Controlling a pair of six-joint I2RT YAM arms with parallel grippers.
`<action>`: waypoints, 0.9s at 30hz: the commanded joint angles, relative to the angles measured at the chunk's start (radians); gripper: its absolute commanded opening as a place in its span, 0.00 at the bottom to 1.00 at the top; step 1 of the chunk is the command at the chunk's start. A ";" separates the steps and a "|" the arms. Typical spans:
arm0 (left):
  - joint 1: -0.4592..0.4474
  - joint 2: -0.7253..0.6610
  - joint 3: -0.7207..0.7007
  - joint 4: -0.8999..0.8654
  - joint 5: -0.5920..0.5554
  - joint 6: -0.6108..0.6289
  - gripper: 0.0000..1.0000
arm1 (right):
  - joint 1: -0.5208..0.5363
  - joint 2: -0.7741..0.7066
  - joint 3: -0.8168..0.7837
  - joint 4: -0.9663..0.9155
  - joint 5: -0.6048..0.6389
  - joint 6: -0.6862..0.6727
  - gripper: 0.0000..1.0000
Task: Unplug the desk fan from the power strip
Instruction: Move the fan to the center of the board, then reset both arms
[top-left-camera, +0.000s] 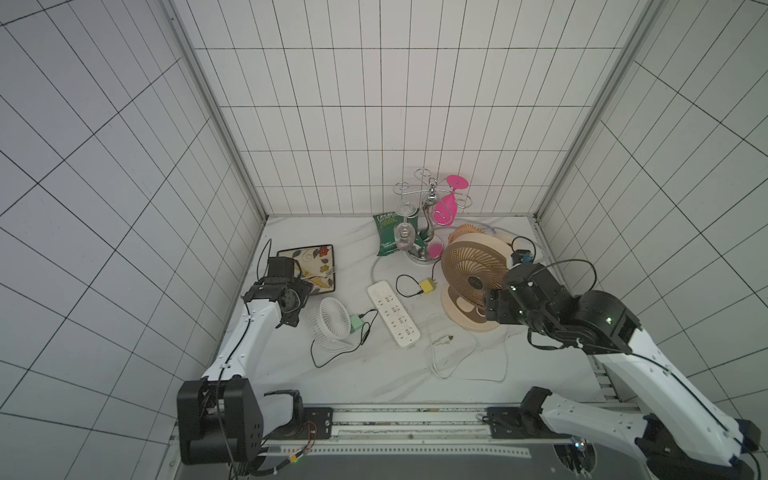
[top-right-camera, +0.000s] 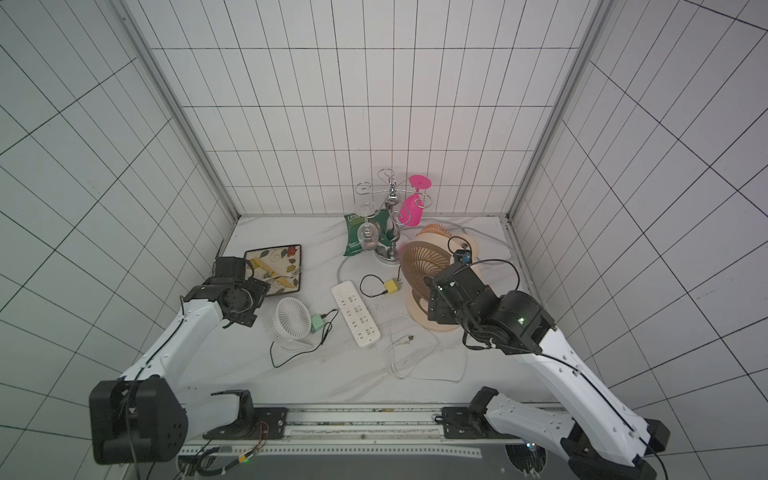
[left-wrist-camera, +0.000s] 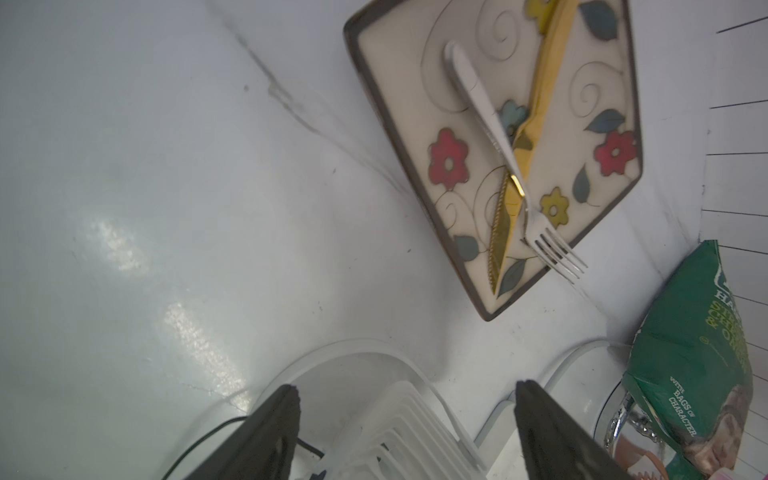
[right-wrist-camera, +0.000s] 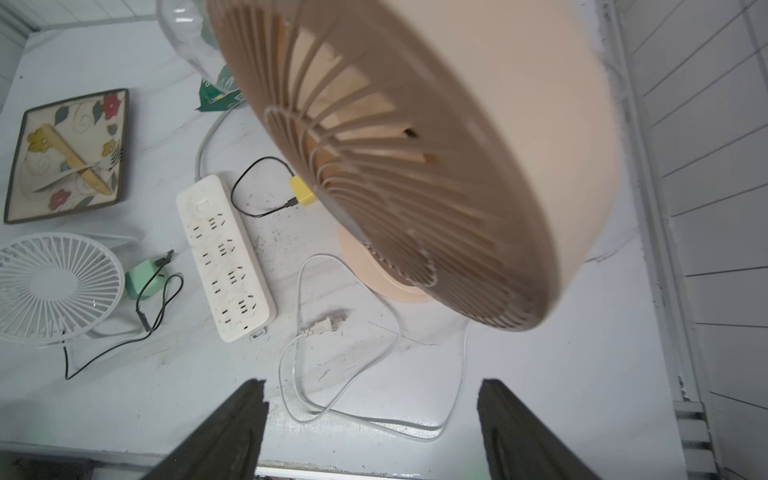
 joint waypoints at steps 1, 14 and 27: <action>0.021 -0.032 0.079 -0.034 -0.146 0.092 0.91 | -0.094 0.033 0.164 -0.128 0.095 -0.029 0.84; 0.023 -0.065 0.059 0.107 -0.522 0.318 0.98 | -0.896 0.099 -0.012 0.301 -0.091 -0.103 0.87; 0.177 0.080 -0.119 0.589 -0.351 0.637 0.98 | -0.913 0.144 -0.880 1.413 -0.177 -0.388 0.91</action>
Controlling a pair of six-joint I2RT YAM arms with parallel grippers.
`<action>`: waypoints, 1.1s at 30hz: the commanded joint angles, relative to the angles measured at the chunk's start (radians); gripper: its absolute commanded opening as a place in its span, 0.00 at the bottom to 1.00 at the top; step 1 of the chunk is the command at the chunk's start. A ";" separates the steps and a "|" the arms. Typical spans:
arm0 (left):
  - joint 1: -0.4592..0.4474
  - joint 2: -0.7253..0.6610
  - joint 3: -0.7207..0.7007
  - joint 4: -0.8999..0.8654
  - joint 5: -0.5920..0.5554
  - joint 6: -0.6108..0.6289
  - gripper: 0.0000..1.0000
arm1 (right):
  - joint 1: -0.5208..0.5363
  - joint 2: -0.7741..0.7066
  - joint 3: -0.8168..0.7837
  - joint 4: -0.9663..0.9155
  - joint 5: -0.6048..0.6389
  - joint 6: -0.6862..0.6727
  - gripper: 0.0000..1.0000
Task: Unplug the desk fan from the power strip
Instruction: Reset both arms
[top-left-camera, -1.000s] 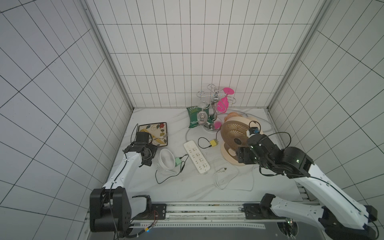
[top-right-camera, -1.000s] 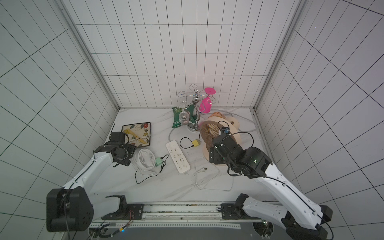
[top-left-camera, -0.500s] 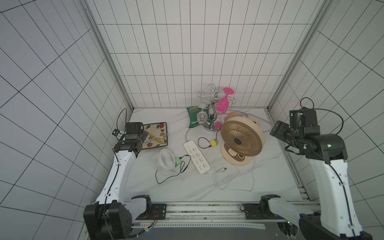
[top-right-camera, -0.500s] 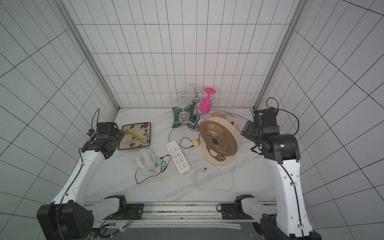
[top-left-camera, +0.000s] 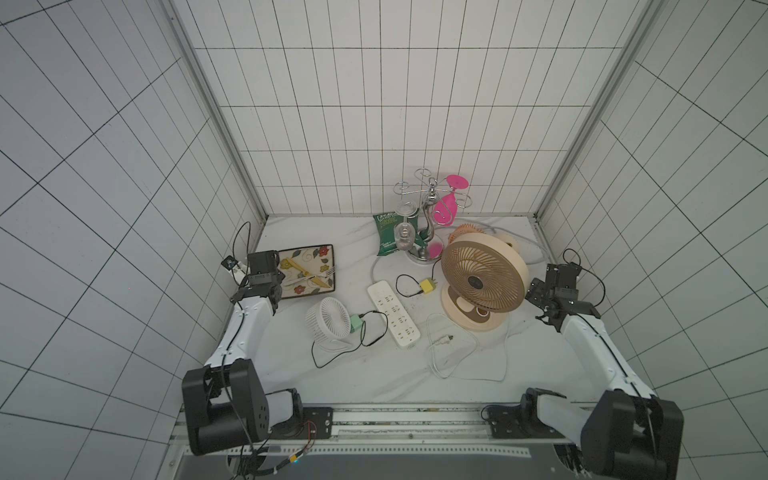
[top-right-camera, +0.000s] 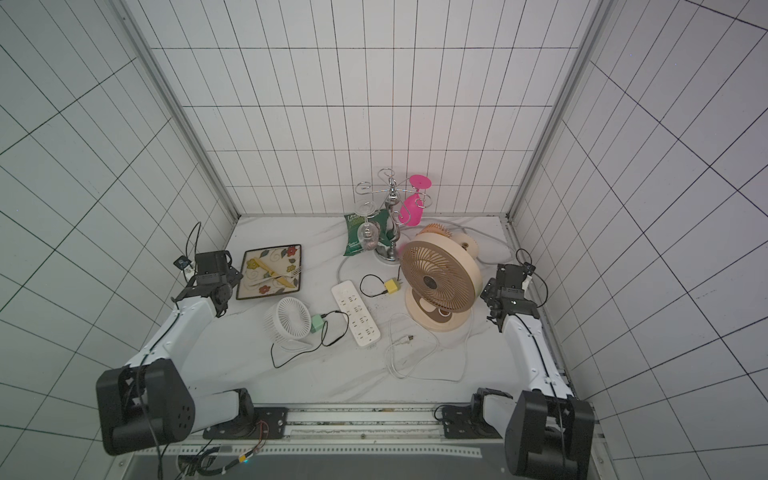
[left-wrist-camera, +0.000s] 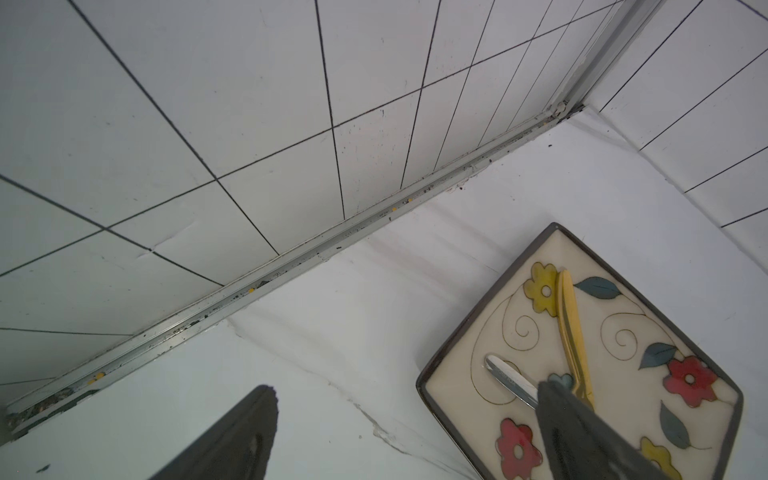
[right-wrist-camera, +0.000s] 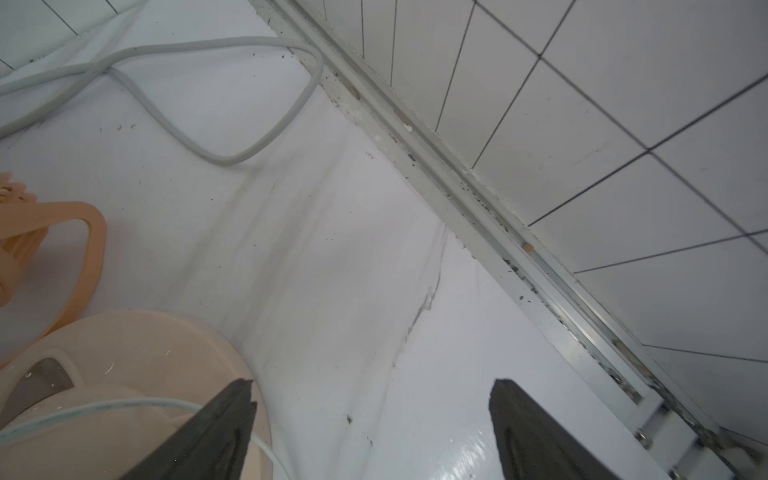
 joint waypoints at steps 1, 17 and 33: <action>0.015 0.016 -0.052 0.210 0.102 0.110 0.98 | -0.009 0.037 -0.117 0.438 -0.101 -0.090 0.91; -0.096 0.150 -0.232 0.708 0.197 0.277 0.98 | 0.043 0.389 -0.237 1.059 -0.165 -0.287 0.95; -0.216 0.265 -0.366 1.126 0.256 0.478 0.98 | 0.030 0.398 -0.230 1.067 -0.176 -0.276 0.99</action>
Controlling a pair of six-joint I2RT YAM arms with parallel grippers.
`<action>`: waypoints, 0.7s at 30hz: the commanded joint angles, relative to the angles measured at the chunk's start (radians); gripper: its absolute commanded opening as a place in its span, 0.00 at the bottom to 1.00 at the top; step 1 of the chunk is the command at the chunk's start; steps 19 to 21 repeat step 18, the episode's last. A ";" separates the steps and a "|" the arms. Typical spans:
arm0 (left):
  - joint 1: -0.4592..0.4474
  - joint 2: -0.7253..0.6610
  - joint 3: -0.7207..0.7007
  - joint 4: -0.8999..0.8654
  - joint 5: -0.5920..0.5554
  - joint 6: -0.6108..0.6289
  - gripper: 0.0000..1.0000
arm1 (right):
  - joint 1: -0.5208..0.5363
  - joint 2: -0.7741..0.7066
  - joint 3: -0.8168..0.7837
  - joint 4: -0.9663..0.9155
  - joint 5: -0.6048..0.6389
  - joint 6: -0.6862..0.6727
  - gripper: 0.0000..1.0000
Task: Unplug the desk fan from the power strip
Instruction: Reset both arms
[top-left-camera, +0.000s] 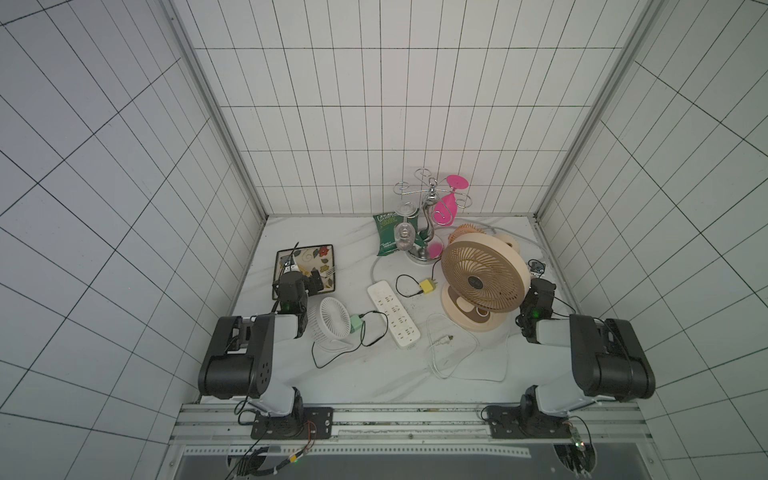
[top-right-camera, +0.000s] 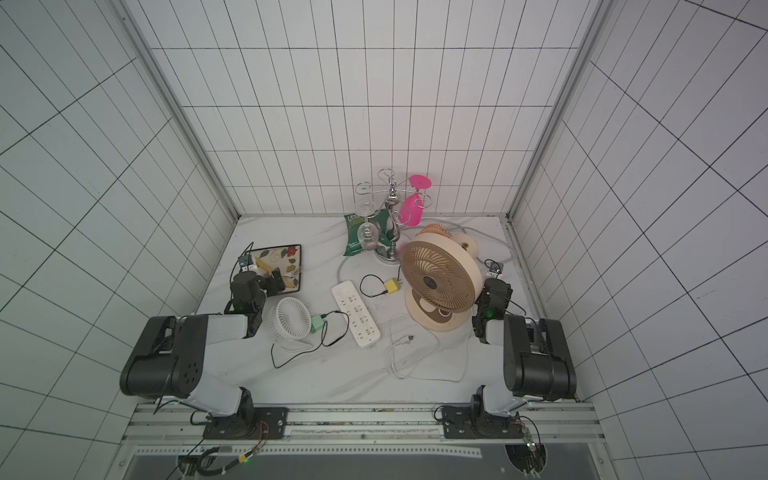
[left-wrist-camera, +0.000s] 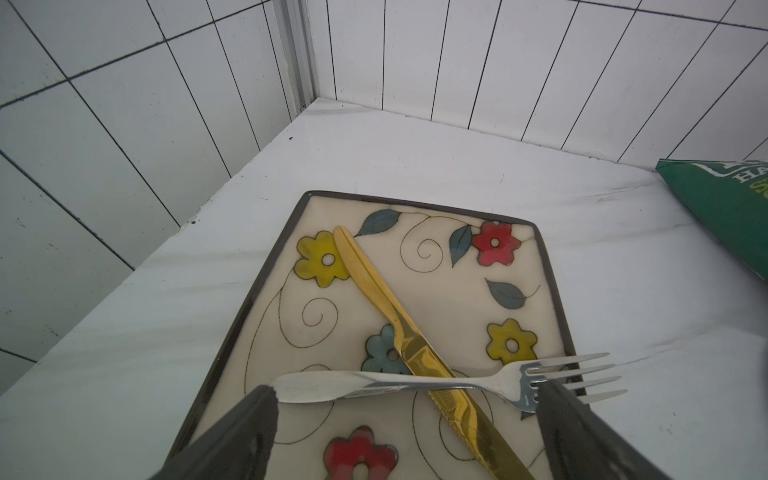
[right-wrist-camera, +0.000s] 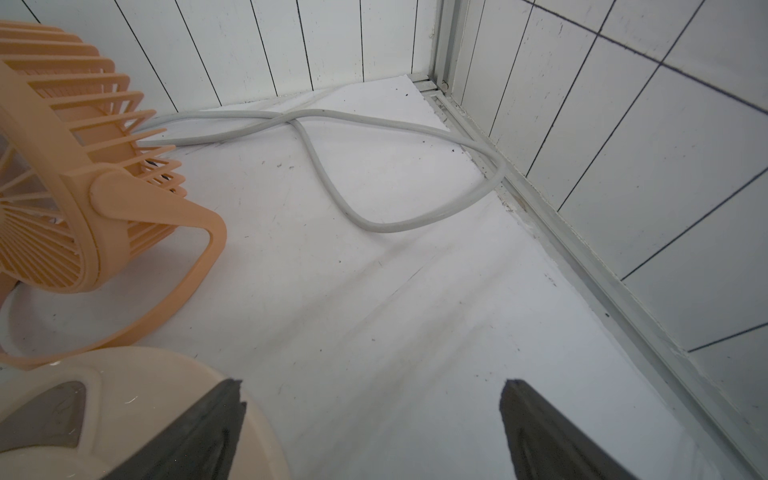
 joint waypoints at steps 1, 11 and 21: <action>-0.008 0.007 -0.008 0.117 -0.005 0.033 0.98 | -0.005 -0.002 0.018 0.023 0.011 -0.002 0.99; -0.011 0.008 -0.005 0.113 -0.007 0.034 0.98 | -0.004 -0.002 0.018 0.021 0.011 -0.002 0.99; -0.010 0.006 -0.008 0.117 -0.007 0.034 0.98 | -0.005 -0.002 0.018 0.021 0.011 -0.002 0.99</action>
